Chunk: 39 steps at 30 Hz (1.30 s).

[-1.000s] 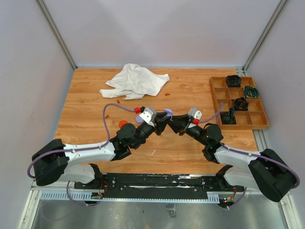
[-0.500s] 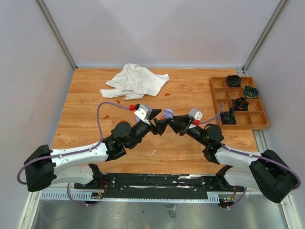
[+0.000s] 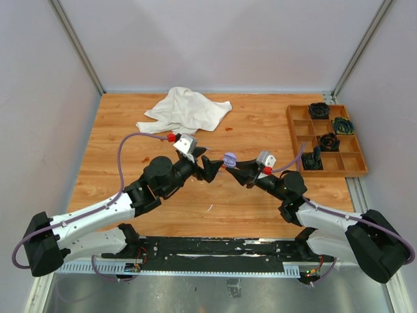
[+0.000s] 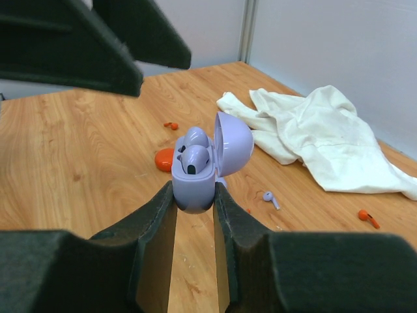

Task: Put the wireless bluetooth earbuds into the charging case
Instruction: Place the earbud in the charging case, then close the charging case.

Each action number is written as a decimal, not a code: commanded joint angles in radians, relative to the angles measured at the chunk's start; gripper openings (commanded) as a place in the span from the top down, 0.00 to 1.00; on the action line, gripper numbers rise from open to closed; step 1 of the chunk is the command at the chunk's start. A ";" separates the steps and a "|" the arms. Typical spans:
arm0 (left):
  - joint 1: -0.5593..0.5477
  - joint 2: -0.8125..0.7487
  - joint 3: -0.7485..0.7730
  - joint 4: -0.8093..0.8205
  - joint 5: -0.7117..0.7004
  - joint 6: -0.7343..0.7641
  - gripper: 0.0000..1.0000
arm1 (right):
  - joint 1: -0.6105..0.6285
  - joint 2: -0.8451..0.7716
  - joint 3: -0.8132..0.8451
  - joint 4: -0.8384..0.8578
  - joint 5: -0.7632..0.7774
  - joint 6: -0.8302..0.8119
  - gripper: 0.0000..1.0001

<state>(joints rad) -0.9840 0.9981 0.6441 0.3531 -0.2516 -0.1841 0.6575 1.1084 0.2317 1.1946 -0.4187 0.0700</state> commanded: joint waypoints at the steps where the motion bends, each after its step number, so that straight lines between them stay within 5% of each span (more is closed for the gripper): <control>1: 0.093 -0.053 0.062 -0.097 0.240 -0.050 0.16 | 0.020 -0.029 0.022 -0.050 -0.096 -0.032 0.99; 12: 0.277 -0.010 0.111 -0.159 0.692 -0.098 0.11 | 0.020 -0.046 0.108 -0.202 -0.249 -0.021 0.99; 23: 0.309 0.127 0.150 -0.116 0.886 -0.129 0.11 | 0.019 -0.033 0.145 -0.213 -0.316 0.020 0.99; 39: 0.318 0.053 0.131 -0.109 0.980 -0.120 0.18 | 0.018 -0.037 0.149 -0.333 -0.336 0.043 0.99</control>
<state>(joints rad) -0.6746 1.0874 0.7574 0.2081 0.6880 -0.3016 0.6575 1.0782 0.3519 0.9092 -0.7326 0.0982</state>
